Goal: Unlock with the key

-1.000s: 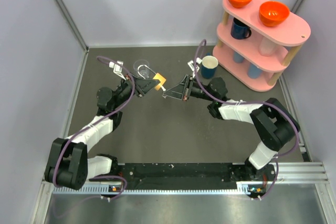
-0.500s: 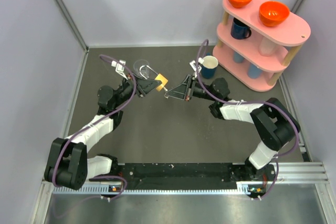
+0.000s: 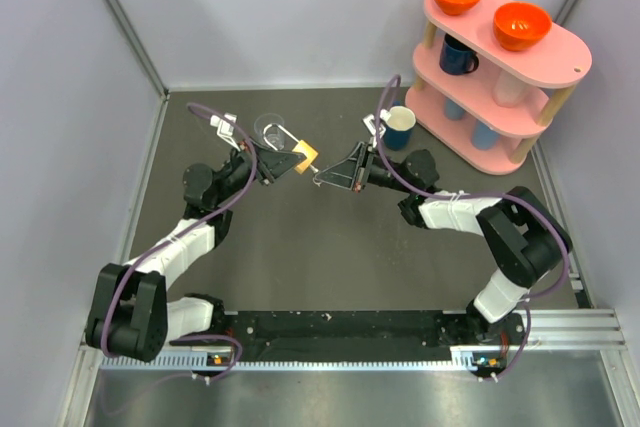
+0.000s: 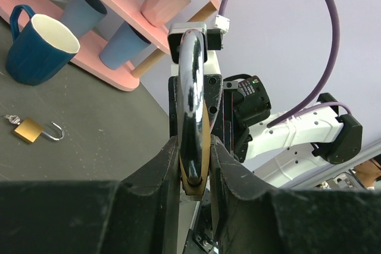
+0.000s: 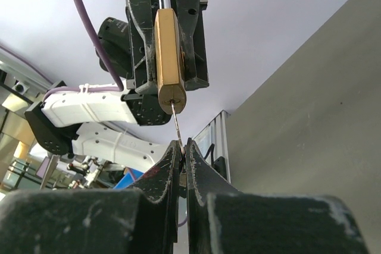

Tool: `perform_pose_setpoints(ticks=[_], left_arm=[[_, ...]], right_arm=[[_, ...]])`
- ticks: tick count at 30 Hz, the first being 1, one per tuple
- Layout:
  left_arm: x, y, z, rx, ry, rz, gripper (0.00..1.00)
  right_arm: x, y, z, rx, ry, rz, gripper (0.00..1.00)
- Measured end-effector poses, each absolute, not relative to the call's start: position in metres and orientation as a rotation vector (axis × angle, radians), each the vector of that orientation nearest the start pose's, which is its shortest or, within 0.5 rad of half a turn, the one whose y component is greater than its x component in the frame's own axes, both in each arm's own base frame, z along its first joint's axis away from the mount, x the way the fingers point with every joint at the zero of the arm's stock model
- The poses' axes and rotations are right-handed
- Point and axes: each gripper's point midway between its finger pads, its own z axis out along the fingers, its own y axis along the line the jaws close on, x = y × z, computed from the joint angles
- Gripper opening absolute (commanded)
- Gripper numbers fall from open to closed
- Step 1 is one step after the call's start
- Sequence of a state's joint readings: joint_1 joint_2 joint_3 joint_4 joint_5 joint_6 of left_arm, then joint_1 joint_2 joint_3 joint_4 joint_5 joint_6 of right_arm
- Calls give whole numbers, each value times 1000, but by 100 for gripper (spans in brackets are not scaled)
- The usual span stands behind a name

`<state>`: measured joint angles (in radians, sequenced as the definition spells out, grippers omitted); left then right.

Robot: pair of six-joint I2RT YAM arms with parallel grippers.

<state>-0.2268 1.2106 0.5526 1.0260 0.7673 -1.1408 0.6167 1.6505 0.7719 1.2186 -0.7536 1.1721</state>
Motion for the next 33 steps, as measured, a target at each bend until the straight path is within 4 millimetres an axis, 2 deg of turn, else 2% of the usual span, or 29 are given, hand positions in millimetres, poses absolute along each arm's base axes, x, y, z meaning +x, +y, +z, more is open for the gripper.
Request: perform_pose_setpoints(ticks=[6, 12, 33], left_arm=[[285, -215, 308, 112, 1481, -1585, 0], [292, -208, 308, 81, 1464, -1551, 0], [286, -209, 313, 123, 1418, -1550, 0]], right_arm=[[250, 359, 271, -374, 1568, 1914, 0], [244, 358, 281, -401, 1512, 1920, 0], [246, 361, 278, -395, 1514, 1897, 0]])
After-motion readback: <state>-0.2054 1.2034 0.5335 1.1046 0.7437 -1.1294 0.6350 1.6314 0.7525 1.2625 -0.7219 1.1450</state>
